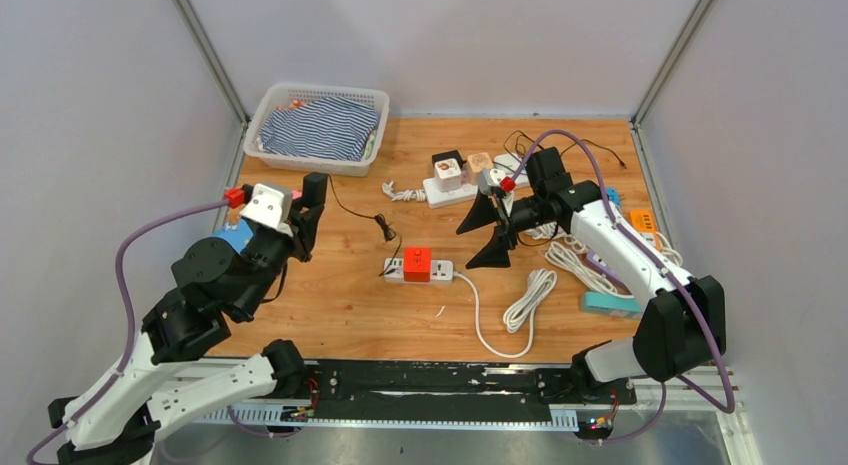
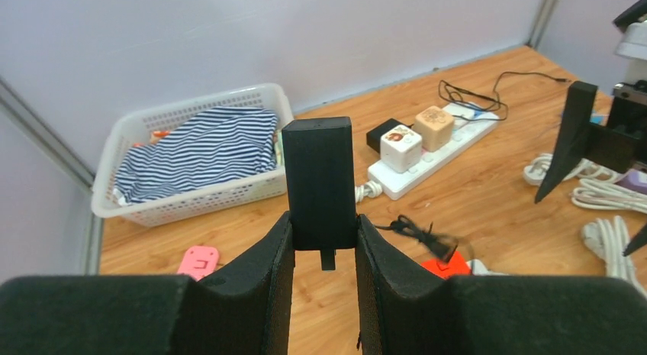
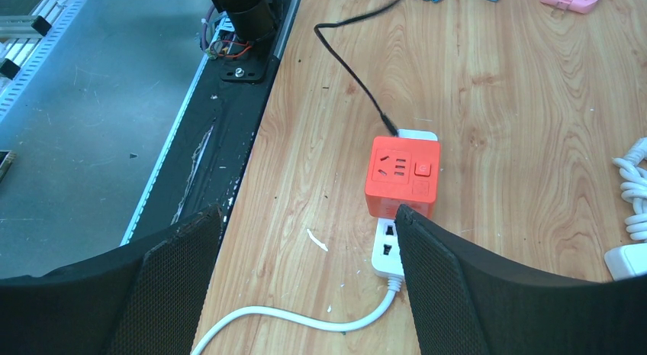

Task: Pull the plug off the socket
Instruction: Place the plug at the center of the board.

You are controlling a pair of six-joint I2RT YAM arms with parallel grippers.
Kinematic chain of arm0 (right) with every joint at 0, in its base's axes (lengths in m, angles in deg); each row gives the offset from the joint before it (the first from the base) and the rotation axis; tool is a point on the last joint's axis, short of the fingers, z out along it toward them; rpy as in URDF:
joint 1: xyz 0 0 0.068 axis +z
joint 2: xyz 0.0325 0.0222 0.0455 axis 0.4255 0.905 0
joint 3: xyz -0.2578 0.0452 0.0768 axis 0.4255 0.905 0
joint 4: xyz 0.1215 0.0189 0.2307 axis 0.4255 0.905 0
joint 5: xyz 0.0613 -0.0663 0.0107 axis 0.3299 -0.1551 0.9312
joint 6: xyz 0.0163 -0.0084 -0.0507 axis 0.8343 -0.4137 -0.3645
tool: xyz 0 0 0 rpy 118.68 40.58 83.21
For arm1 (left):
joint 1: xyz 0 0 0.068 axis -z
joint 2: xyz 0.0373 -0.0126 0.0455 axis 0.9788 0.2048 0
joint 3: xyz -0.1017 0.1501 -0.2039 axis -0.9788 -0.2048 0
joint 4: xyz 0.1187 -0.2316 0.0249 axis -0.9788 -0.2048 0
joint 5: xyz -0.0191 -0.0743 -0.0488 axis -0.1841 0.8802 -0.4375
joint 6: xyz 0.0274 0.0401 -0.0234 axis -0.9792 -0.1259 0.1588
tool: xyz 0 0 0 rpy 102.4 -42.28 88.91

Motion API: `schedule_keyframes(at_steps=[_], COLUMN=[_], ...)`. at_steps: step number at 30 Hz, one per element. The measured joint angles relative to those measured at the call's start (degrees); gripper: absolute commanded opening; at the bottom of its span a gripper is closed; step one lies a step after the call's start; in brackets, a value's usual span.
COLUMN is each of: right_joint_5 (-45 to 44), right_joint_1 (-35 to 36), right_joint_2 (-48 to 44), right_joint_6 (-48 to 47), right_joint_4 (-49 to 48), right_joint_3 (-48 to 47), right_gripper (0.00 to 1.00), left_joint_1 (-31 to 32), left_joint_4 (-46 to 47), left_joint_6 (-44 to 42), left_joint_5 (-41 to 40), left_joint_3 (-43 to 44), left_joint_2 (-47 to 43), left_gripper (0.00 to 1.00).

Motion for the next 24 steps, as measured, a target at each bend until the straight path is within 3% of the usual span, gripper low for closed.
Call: schedule_keyframes(at_steps=[6, 16, 24], right_joint_5=[0.0, 0.0, 0.1], right_joint_1=[0.0, 0.0, 0.0], right_joint_2=[0.1, 0.5, 0.8], right_joint_6=[0.0, 0.0, 0.0], right_joint_4=[0.0, 0.0, 0.0], right_joint_3=[0.0, 0.0, 0.0], right_gripper=[0.85, 0.85, 0.85], left_joint_1=[-4.1, -29.0, -41.5], left_joint_4=[1.4, 4.3, 12.0], left_joint_6=[-2.0, 0.1, 5.1], left_joint_5=[-0.8, 13.4, 17.7], left_joint_3=[-0.2, -0.4, -4.2], left_joint_2=[2.4, 9.7, 20.0], left_gripper=[0.0, 0.0, 0.0])
